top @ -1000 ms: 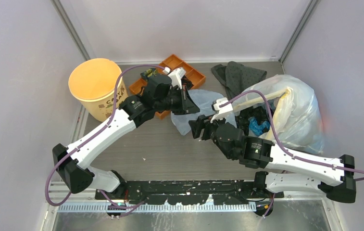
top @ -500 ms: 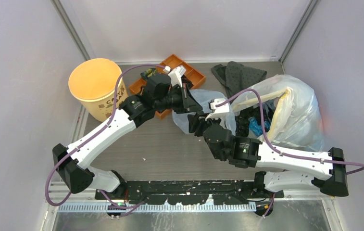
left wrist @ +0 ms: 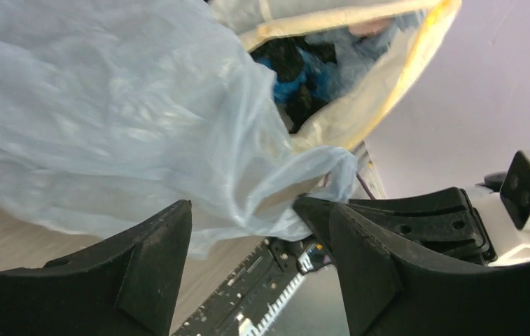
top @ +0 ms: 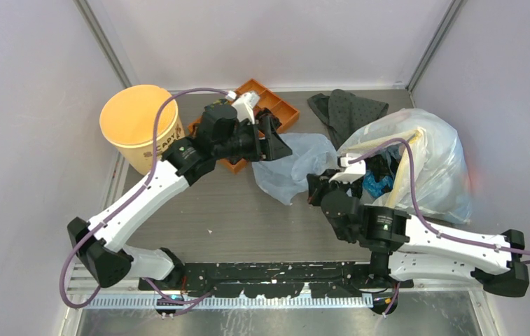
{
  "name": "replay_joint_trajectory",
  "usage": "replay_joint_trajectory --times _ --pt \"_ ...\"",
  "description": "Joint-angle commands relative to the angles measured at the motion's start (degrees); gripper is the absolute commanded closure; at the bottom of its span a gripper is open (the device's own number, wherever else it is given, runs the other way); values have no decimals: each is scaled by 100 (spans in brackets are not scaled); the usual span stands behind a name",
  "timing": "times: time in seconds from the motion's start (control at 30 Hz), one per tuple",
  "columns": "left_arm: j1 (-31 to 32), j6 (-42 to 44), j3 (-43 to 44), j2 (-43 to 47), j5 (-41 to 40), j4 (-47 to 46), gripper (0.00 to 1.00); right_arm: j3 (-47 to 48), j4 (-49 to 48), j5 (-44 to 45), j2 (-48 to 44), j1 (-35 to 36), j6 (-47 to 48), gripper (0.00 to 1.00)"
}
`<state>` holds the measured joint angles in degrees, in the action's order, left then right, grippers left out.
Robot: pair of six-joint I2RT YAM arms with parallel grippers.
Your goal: Put the trash bags into the trash bin
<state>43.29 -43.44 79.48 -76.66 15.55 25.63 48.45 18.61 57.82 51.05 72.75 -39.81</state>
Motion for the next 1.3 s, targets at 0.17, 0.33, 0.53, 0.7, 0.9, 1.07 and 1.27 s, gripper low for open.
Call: replay_joint_trajectory --times 0.17,0.33,0.53,0.7,0.9,1.07,1.27 --pt "-1187 365 -928 837 -575 316 38 -236 802 260 -704 21 -453 99" --pt "-1589 -124 -2049 654 -500 -675 53 -115 1343 495 -724 22 -595 99" --pt "-1659 -230 -2681 93 -611 -1678 63 67 2122 924 -856 -35 -868 99" --pt "-1666 -325 -2801 -446 -298 -2786 65 146 2317 680 -862 -563 -597 99" --pt "-1666 -302 -2674 -949 -59 -3208 67 136 2035 -601 -682 -2005 34 99" --pt "-1657 -234 -2715 -912 -172 -3098 68 200 1782 -1276 -279 -2814 344 99" --pt "-1659 -109 -2654 -907 -286 -3011 65 256 1611 -1656 -88 -3397 449 99"
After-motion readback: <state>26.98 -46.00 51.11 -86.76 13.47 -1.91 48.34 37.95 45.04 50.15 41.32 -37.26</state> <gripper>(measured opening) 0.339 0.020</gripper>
